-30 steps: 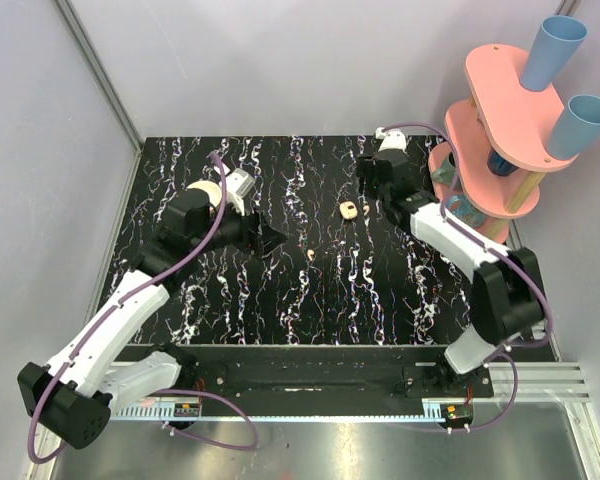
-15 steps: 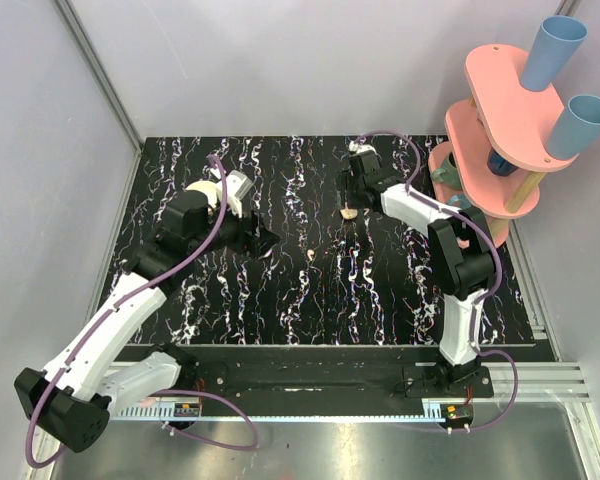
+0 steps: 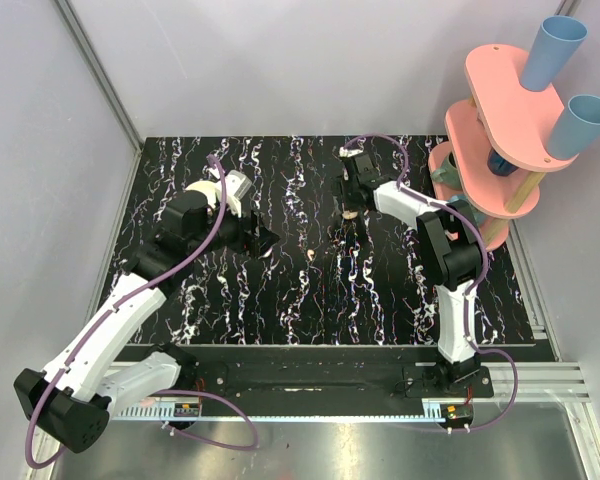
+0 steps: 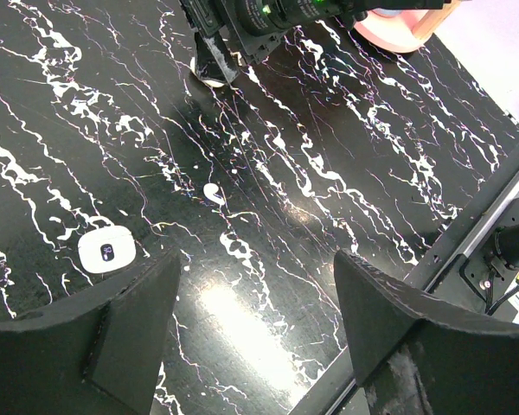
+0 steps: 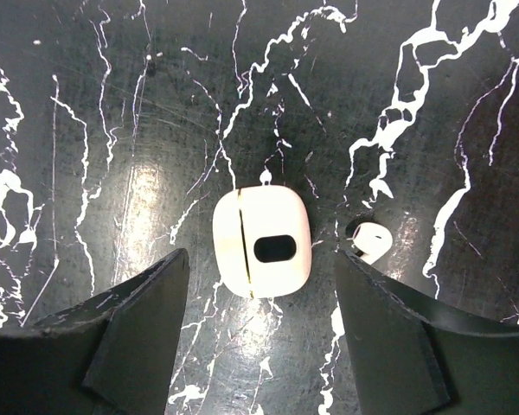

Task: Insert the wireless bluetooth earbuds into the charging case
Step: Pick up the charging case from the center of the board.

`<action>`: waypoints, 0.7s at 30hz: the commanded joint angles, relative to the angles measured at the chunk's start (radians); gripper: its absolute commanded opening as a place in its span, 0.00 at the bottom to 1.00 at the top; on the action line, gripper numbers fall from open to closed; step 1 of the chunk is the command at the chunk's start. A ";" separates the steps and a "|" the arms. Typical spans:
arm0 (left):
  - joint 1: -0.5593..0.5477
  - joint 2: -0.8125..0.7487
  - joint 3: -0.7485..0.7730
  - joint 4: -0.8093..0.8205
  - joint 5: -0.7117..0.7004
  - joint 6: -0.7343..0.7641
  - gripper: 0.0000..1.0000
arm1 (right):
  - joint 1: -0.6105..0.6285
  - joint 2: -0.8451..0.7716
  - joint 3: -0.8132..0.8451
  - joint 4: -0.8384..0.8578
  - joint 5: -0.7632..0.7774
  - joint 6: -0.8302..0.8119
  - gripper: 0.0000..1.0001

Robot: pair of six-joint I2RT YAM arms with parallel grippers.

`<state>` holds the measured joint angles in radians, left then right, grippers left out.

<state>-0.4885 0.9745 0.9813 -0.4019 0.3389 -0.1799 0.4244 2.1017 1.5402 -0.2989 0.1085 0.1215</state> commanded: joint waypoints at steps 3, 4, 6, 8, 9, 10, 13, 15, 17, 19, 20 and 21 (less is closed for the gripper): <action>-0.001 -0.008 0.005 0.044 -0.011 0.000 0.76 | -0.004 0.018 0.050 -0.019 -0.036 -0.039 0.73; -0.002 -0.008 0.005 0.046 -0.009 0.000 0.76 | -0.004 0.017 0.049 -0.019 -0.055 -0.031 0.72; -0.002 -0.005 0.005 0.049 -0.006 -0.001 0.77 | -0.004 0.012 0.044 -0.019 -0.075 -0.022 0.71; -0.001 -0.005 0.005 0.051 -0.008 -0.001 0.77 | -0.006 0.008 0.043 -0.025 -0.105 -0.007 0.71; -0.002 -0.003 0.005 0.052 -0.005 -0.003 0.77 | -0.003 0.006 0.040 -0.023 -0.105 0.003 0.71; -0.001 -0.002 0.003 0.054 -0.005 -0.004 0.77 | -0.003 0.006 0.041 -0.023 -0.151 0.012 0.71; -0.001 -0.002 -0.001 0.058 0.000 -0.006 0.77 | -0.003 0.012 0.050 -0.029 -0.185 0.032 0.70; -0.002 -0.002 -0.001 0.058 -0.001 -0.006 0.77 | -0.003 0.014 0.052 -0.029 -0.202 0.036 0.70; -0.002 -0.002 -0.001 0.058 0.000 -0.006 0.77 | -0.003 0.015 0.055 -0.029 -0.223 0.044 0.69; -0.001 -0.002 -0.001 0.058 0.000 -0.007 0.77 | -0.001 0.017 0.061 -0.031 -0.245 0.044 0.68; -0.001 -0.002 -0.001 0.058 -0.001 -0.007 0.77 | 0.001 0.020 0.063 -0.031 -0.253 0.041 0.68; -0.002 -0.002 -0.003 0.058 0.000 -0.007 0.77 | -0.001 0.018 0.064 -0.029 -0.271 0.034 0.68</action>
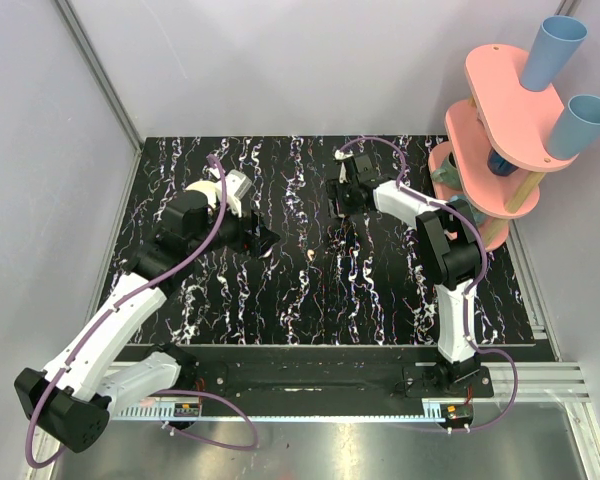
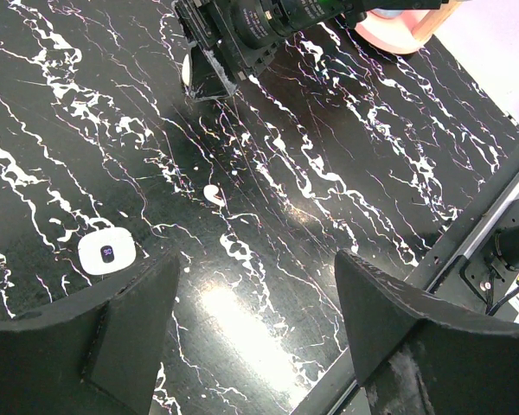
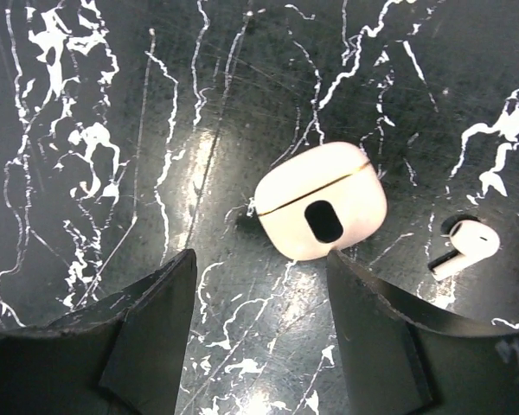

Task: Insert the wireless bluetooth earbuds into the charging case
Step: Pick up the charging case from the center of the board.

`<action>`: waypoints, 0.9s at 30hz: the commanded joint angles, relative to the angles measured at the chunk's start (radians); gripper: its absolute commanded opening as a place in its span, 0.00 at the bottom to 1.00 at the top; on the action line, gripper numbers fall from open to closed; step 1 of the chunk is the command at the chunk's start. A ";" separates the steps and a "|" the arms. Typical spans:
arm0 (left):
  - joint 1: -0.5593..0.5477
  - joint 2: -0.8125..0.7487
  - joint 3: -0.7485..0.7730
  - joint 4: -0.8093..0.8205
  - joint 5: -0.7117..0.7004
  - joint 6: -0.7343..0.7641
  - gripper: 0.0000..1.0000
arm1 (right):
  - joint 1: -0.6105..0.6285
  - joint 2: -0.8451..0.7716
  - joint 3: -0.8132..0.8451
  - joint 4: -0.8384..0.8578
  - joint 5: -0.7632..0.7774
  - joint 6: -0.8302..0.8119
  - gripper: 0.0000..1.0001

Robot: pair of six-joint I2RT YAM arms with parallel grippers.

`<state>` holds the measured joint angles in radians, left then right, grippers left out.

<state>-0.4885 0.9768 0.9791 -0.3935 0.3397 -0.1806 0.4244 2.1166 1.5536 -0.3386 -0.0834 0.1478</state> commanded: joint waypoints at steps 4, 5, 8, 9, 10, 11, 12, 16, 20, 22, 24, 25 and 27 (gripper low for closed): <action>-0.002 -0.003 -0.003 0.054 0.002 -0.010 0.77 | 0.011 0.003 0.059 0.023 -0.133 -0.030 0.69; -0.001 -0.001 -0.003 0.058 0.001 -0.010 0.77 | 0.011 0.005 0.063 0.021 -0.139 -0.033 0.69; -0.002 -0.001 -0.003 0.059 0.001 -0.010 0.77 | 0.013 0.023 0.082 0.021 -0.144 -0.030 0.69; -0.002 -0.003 -0.003 0.059 0.004 -0.010 0.77 | 0.013 0.029 0.089 0.023 -0.139 -0.033 0.69; -0.002 -0.003 -0.005 0.058 0.002 -0.011 0.77 | 0.013 0.032 0.095 0.021 -0.135 -0.031 0.69; -0.002 -0.003 -0.005 0.059 0.001 -0.010 0.77 | 0.013 0.032 0.100 0.015 -0.128 -0.031 0.68; -0.001 -0.003 -0.005 0.058 0.001 -0.010 0.77 | 0.013 0.025 0.092 0.021 -0.125 -0.033 0.68; -0.001 -0.003 -0.003 0.056 -0.001 -0.010 0.77 | 0.017 0.000 0.089 0.006 -0.144 -0.050 0.67; -0.002 -0.004 -0.006 0.058 -0.004 -0.010 0.77 | 0.024 -0.078 -0.006 0.075 -0.127 -0.054 0.67; -0.002 -0.004 -0.005 0.058 -0.002 -0.010 0.77 | 0.024 -0.096 -0.032 0.070 -0.092 -0.045 0.67; -0.002 -0.003 -0.003 0.058 -0.002 -0.010 0.77 | 0.024 -0.098 -0.046 0.052 -0.041 -0.039 0.67; -0.002 -0.004 -0.005 0.058 0.001 -0.010 0.77 | 0.024 -0.098 -0.052 0.049 -0.032 -0.037 0.67; -0.001 -0.006 -0.005 0.058 -0.001 -0.011 0.77 | 0.025 -0.092 -0.062 0.052 -0.030 -0.040 0.68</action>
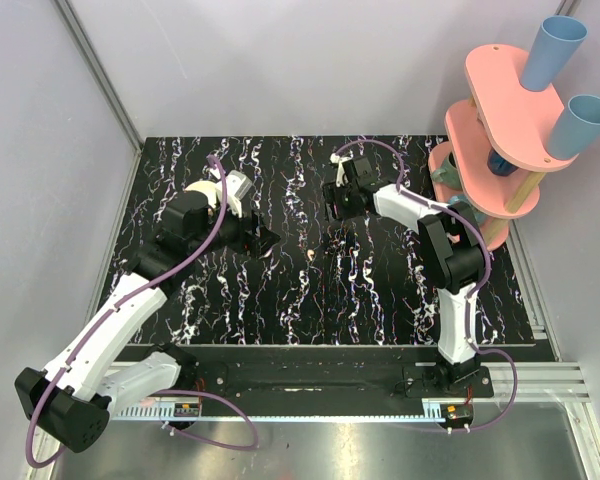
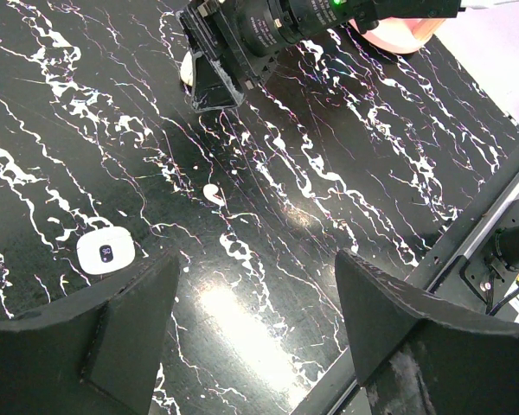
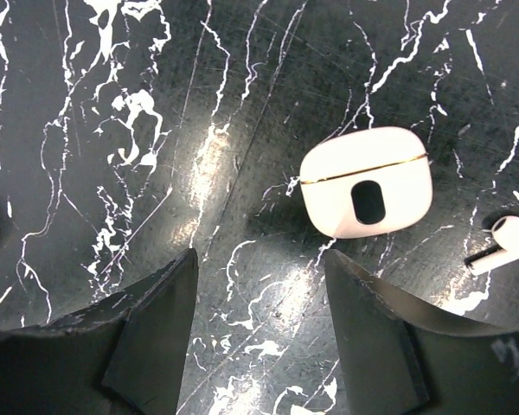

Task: Insert the wireless bluetooth earbuds into the charging case
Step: Pick up the charging case from the center of the board.

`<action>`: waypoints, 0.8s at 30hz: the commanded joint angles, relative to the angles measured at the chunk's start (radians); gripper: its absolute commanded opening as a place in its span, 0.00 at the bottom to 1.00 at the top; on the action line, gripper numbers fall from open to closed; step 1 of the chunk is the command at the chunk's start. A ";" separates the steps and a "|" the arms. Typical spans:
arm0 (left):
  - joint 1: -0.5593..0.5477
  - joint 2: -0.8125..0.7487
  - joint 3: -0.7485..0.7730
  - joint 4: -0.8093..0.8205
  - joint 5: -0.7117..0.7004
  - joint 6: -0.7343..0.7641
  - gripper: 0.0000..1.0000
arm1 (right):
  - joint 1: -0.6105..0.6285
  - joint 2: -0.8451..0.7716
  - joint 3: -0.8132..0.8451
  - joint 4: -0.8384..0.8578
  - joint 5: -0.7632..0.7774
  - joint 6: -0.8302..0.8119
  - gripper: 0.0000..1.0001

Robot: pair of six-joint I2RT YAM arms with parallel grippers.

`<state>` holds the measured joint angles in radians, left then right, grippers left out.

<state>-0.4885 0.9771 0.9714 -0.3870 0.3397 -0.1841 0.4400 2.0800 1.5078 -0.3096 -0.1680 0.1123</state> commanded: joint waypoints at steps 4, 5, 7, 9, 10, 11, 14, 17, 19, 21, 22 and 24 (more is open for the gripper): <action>-0.001 -0.005 0.001 0.053 0.001 -0.008 0.77 | 0.008 -0.015 0.006 0.023 0.050 0.000 0.68; -0.002 -0.005 0.003 0.051 -0.001 -0.008 0.77 | 0.008 -0.003 0.015 0.029 0.045 -0.003 0.68; -0.002 -0.005 0.001 0.051 -0.002 -0.008 0.77 | 0.008 0.012 0.034 0.032 0.044 -0.003 0.68; -0.001 -0.003 0.001 0.053 -0.001 -0.006 0.77 | 0.009 0.034 0.061 0.033 0.038 -0.006 0.68; -0.001 -0.002 0.001 0.053 -0.004 -0.006 0.77 | 0.008 0.040 0.069 0.033 0.033 -0.003 0.68; -0.002 -0.003 0.001 0.053 -0.002 -0.006 0.77 | 0.008 0.055 0.087 0.032 0.032 0.000 0.68; -0.002 -0.002 0.003 0.051 -0.002 -0.006 0.77 | 0.008 0.084 0.120 0.021 0.013 0.010 0.68; -0.001 0.000 0.001 0.053 -0.004 -0.008 0.77 | 0.006 0.116 0.149 0.015 0.012 0.009 0.68; -0.001 0.000 0.000 0.053 -0.002 -0.008 0.77 | 0.008 0.126 0.157 0.026 0.005 0.000 0.68; -0.002 0.002 0.001 0.051 -0.004 -0.008 0.77 | 0.008 0.135 0.172 0.027 -0.005 -0.010 0.68; -0.002 0.002 0.003 0.053 -0.004 -0.008 0.77 | 0.008 0.137 0.178 0.027 -0.011 -0.014 0.68; -0.001 0.002 0.001 0.051 -0.005 -0.008 0.77 | 0.009 0.120 0.178 0.033 -0.037 -0.043 0.68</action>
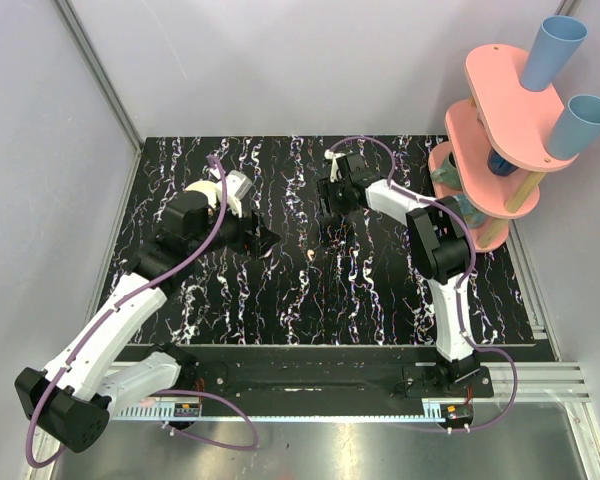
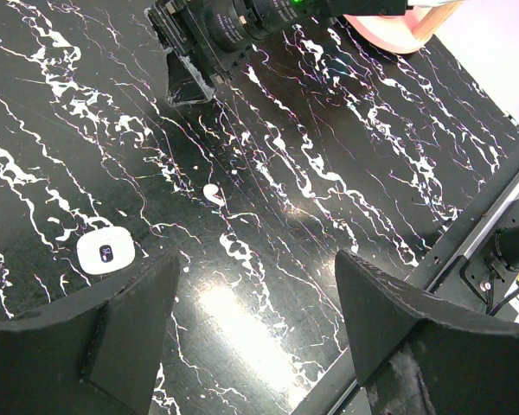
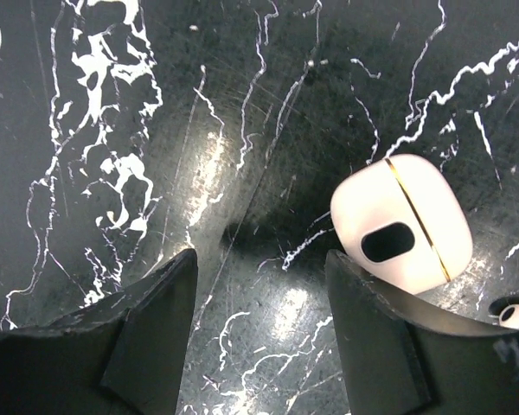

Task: Insert the wireless bluetooth earbuds into the charging case
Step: Pick up the charging case from the center of the board.

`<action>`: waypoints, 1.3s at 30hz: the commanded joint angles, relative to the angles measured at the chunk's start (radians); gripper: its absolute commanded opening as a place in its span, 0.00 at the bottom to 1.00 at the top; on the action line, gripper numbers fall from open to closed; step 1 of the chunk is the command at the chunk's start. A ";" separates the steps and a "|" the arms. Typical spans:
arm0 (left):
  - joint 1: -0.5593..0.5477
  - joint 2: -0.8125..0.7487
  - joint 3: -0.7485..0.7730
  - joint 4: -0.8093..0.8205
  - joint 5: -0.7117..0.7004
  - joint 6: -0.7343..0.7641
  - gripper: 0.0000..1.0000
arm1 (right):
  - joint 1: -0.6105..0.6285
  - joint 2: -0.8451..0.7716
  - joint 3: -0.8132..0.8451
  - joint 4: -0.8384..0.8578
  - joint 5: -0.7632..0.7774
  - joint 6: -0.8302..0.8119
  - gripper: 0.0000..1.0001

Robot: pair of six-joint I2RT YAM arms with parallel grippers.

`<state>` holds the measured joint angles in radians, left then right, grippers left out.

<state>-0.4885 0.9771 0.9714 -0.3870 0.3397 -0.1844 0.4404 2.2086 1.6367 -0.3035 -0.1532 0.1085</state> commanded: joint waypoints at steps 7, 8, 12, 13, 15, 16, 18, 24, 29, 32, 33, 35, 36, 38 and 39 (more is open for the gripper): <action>-0.001 0.005 0.004 0.051 -0.004 -0.006 0.77 | 0.008 -0.199 -0.118 0.206 -0.057 -0.199 0.72; -0.001 0.005 0.004 0.053 -0.002 -0.006 0.77 | 0.009 -0.223 -0.147 0.220 -0.033 -0.243 0.75; -0.002 0.002 0.003 0.053 0.001 -0.006 0.77 | 0.006 -0.234 -0.179 0.244 0.101 -0.348 0.77; -0.002 0.002 0.003 0.053 0.001 -0.006 0.77 | 0.003 -0.233 -0.187 0.260 0.112 -0.365 0.77; -0.002 0.002 0.003 0.051 0.001 -0.006 0.77 | -0.003 -0.219 -0.189 0.259 0.122 -0.411 0.77; -0.001 0.000 0.004 0.053 0.002 -0.004 0.77 | -0.012 -0.211 -0.187 0.262 0.122 -0.423 0.77; -0.001 -0.002 0.004 0.051 0.002 -0.003 0.78 | -0.025 -0.190 -0.196 0.273 0.083 -0.481 0.77; -0.001 -0.003 0.007 0.048 0.004 0.002 0.78 | -0.065 -0.181 -0.241 0.336 -0.052 -0.653 0.77; -0.001 -0.003 0.006 0.048 0.001 0.003 0.78 | -0.103 -0.158 -0.189 0.258 -0.170 -0.688 0.78; -0.001 -0.003 0.004 0.048 0.001 0.003 0.78 | -0.111 -0.127 -0.138 0.202 -0.187 -0.705 0.77; -0.001 -0.003 0.004 0.048 -0.001 0.003 0.78 | -0.112 -0.119 -0.124 0.189 -0.195 -0.707 0.77; -0.002 -0.002 0.003 0.048 0.001 0.003 0.78 | -0.111 -0.084 -0.063 0.121 -0.207 -0.719 0.75; -0.001 -0.003 0.004 0.048 -0.001 0.003 0.78 | -0.112 -0.073 -0.043 0.095 -0.215 -0.725 0.75; -0.002 -0.002 0.004 0.048 -0.004 0.005 0.78 | -0.111 -0.050 -0.002 0.032 -0.238 -0.743 0.74; -0.001 0.000 0.004 0.048 -0.004 0.005 0.78 | -0.111 -0.046 0.008 0.006 -0.243 -0.747 0.74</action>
<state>-0.4885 0.9802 0.9714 -0.3870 0.3397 -0.1837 0.3256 2.1368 1.5650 -0.1734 -0.3233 -0.5877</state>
